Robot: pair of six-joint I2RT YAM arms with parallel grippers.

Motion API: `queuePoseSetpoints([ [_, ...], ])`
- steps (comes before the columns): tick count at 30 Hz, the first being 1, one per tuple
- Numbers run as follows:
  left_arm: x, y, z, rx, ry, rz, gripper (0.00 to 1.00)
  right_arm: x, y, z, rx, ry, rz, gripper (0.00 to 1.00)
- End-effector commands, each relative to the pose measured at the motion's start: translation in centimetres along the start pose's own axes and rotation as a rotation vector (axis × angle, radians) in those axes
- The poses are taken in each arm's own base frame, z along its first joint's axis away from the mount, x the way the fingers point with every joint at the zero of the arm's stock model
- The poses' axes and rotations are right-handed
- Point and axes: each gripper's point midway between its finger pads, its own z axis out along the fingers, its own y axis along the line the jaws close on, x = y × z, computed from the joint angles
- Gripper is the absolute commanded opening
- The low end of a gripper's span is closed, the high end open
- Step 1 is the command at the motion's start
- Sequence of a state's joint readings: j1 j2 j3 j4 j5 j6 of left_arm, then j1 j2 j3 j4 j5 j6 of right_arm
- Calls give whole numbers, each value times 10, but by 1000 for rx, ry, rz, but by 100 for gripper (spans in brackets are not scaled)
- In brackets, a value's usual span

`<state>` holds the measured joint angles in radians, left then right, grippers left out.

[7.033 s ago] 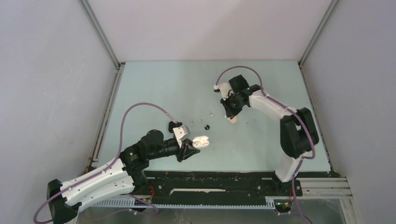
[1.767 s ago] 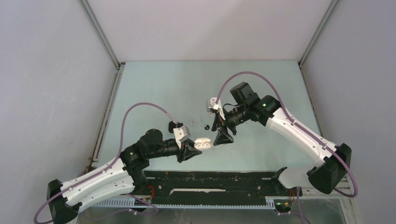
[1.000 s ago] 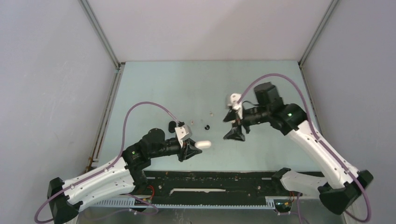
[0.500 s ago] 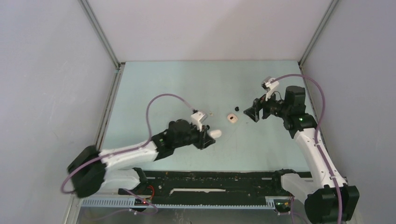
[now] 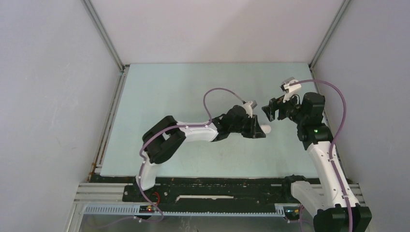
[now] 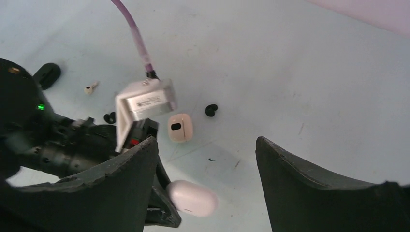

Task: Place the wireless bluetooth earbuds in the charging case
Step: Place the charging case at the center of the board.

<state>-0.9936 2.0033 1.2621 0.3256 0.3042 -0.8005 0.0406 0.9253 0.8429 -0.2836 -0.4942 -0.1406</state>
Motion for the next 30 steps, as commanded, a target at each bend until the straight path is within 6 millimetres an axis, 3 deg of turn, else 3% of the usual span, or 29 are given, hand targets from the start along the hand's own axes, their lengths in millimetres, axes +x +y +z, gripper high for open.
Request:
queuePoseSetpoints([
  [1, 5, -17, 22, 9, 80, -97, 14, -16, -14, -7, 82, -72, -26, 76],
  [7, 25, -2, 38, -64, 183, -167, 22, -14, -17, -6, 97, -73, -23, 76],
  [17, 50, 21, 41, -153, 298, -210, 28, -9, -16, -2, 77, -54, -20, 76],
  [30, 59, 46, 12, -270, 353, -176, 41, -5, -18, -1, 71, -41, -14, 76],
])
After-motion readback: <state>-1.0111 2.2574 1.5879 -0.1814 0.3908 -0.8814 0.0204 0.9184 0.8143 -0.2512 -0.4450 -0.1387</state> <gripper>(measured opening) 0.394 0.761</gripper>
